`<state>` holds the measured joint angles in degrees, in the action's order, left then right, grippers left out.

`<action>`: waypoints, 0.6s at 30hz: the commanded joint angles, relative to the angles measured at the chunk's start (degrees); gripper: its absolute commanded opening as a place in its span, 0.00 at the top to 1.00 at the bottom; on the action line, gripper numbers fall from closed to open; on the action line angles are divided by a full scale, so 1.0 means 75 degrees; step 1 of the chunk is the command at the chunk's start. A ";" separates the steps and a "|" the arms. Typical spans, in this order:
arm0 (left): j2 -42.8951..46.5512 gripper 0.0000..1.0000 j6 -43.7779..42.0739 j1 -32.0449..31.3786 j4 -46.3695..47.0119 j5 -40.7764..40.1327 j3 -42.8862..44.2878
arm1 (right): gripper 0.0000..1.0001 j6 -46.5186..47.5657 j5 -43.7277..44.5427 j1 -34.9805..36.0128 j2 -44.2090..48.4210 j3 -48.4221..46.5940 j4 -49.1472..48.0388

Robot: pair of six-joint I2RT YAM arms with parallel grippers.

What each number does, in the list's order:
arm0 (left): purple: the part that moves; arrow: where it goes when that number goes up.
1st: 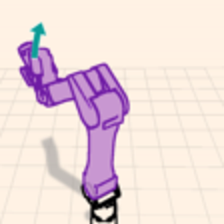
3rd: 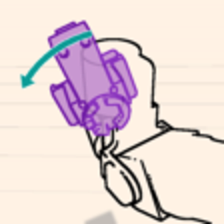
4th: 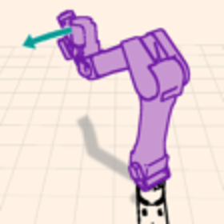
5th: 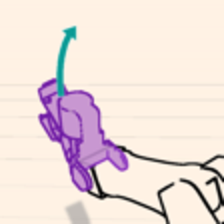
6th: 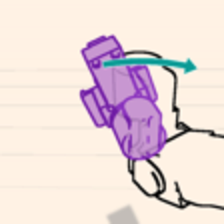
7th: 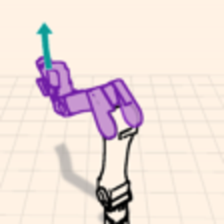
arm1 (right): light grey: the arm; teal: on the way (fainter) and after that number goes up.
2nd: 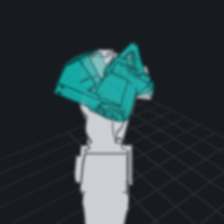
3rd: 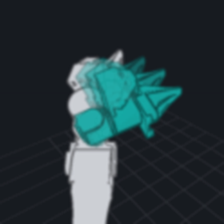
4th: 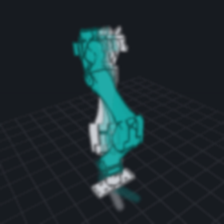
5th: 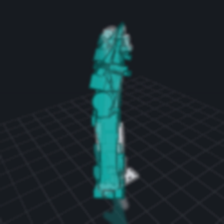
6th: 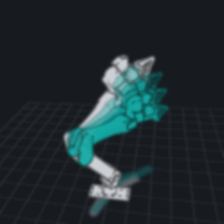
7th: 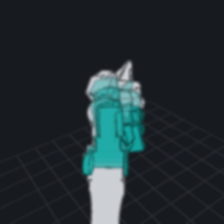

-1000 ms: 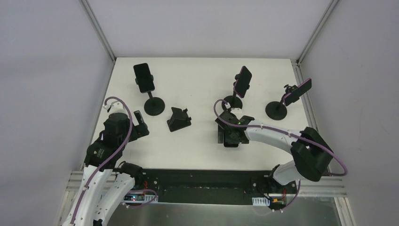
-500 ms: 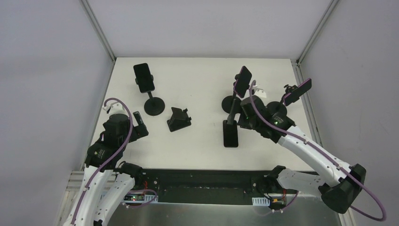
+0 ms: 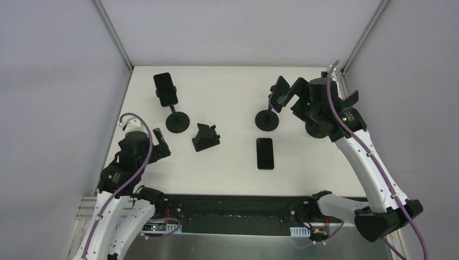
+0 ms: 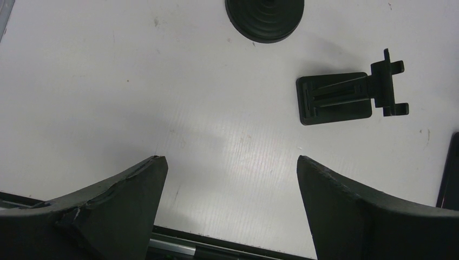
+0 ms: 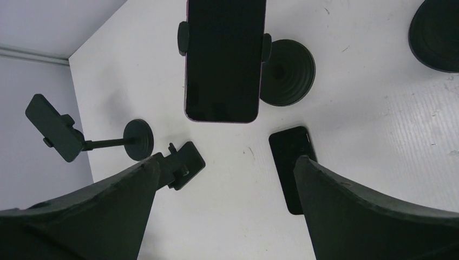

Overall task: Remove the phone from the phone stand
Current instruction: Pick up the phone stand with the phone at the center of the board.

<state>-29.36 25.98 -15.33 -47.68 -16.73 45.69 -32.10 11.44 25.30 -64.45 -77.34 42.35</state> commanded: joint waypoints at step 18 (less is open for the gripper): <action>-0.0067 0.07 -0.0264 -0.0018 0.0673 0.0313 -0.0234 | 0.01 -0.0859 -0.2468 -0.1473 -0.2438 -0.1541 -0.0018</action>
<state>-28.99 25.54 -15.33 -44.77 -15.07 44.18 -38.50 -3.01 14.81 -81.34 -85.30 43.29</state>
